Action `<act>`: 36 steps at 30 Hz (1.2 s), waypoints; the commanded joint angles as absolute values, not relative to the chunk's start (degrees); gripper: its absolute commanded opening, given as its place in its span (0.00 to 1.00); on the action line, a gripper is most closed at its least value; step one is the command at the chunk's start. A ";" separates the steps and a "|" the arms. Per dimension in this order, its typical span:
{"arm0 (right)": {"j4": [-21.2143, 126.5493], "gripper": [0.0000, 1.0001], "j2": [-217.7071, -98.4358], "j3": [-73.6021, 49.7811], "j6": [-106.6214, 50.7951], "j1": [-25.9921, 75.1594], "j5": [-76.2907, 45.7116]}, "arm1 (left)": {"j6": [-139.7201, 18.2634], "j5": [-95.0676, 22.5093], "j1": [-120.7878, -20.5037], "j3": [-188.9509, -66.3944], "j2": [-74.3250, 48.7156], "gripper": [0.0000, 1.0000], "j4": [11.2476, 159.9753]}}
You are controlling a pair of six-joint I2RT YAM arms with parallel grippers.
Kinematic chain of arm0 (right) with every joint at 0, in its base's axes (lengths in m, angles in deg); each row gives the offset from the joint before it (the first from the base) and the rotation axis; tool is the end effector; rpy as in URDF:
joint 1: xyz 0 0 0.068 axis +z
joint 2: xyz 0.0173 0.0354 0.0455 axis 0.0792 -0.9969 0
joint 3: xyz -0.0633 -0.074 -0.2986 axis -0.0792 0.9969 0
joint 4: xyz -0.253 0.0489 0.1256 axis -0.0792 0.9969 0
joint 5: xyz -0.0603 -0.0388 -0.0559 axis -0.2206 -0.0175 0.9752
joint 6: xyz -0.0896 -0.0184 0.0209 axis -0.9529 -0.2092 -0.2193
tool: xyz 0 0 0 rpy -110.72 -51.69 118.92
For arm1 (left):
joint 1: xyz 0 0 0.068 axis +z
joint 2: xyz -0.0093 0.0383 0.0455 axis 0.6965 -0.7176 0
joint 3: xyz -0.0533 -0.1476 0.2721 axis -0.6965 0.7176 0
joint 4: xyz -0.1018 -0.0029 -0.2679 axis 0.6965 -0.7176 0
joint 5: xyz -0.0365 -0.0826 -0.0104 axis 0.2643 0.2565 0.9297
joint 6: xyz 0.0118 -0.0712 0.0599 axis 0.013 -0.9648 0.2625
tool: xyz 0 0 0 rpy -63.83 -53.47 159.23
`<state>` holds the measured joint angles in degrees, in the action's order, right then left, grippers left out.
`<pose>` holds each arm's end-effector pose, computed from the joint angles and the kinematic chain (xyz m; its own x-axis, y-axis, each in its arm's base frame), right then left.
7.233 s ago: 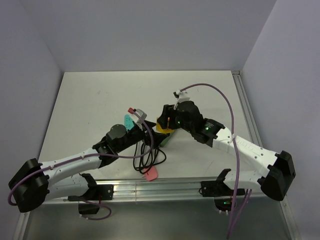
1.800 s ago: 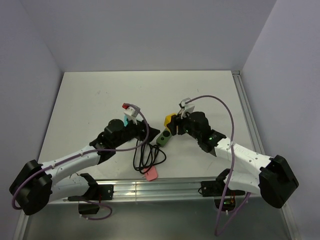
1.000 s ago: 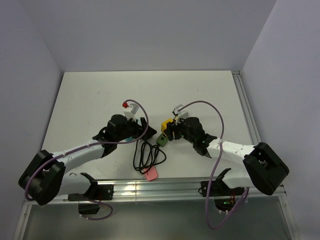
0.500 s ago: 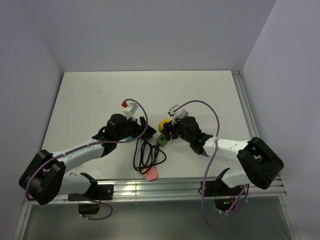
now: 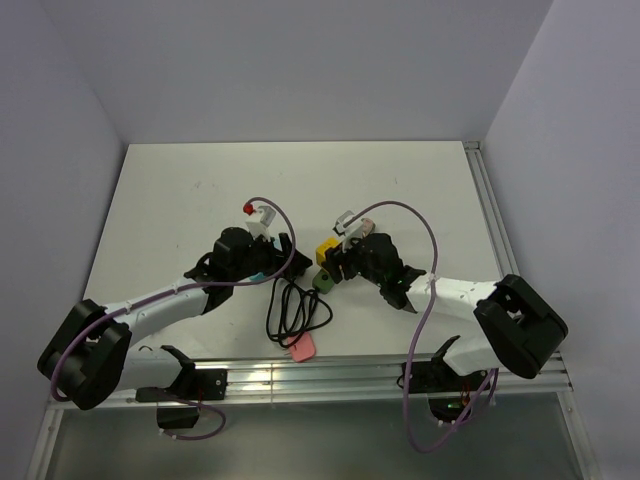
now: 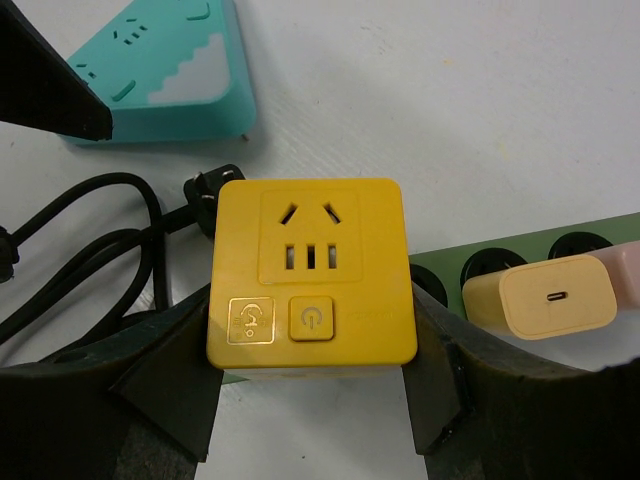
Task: Insert the plug
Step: Insert the plug into the socket.
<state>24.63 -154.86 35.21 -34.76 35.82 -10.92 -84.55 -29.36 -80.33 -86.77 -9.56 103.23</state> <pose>0.2446 0.2144 0.1869 -0.2840 -0.2420 -0.9278 -0.6870 0.7264 0.0208 0.2419 -0.2042 0.2165 -0.6818 -0.1940 -0.7053 0.4563 0.6409 -0.6173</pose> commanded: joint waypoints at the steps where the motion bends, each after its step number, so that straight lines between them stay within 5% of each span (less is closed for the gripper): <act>1: 22.10 0.00 -153.98 35.25 -37.36 36.15 -11.87 | -84.66 -28.10 -80.18 -88.73 -8.76 0.84 104.34; 36: 25.62 0.00 -159.08 32.08 -35.69 28.77 -27.95 | -84.74 -26.96 -80.27 -89.96 -14.65 0.75 100.21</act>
<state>24.70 -158.13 33.53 -34.74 28.56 -25.76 -84.57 -26.24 -80.35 -87.47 -13.65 100.94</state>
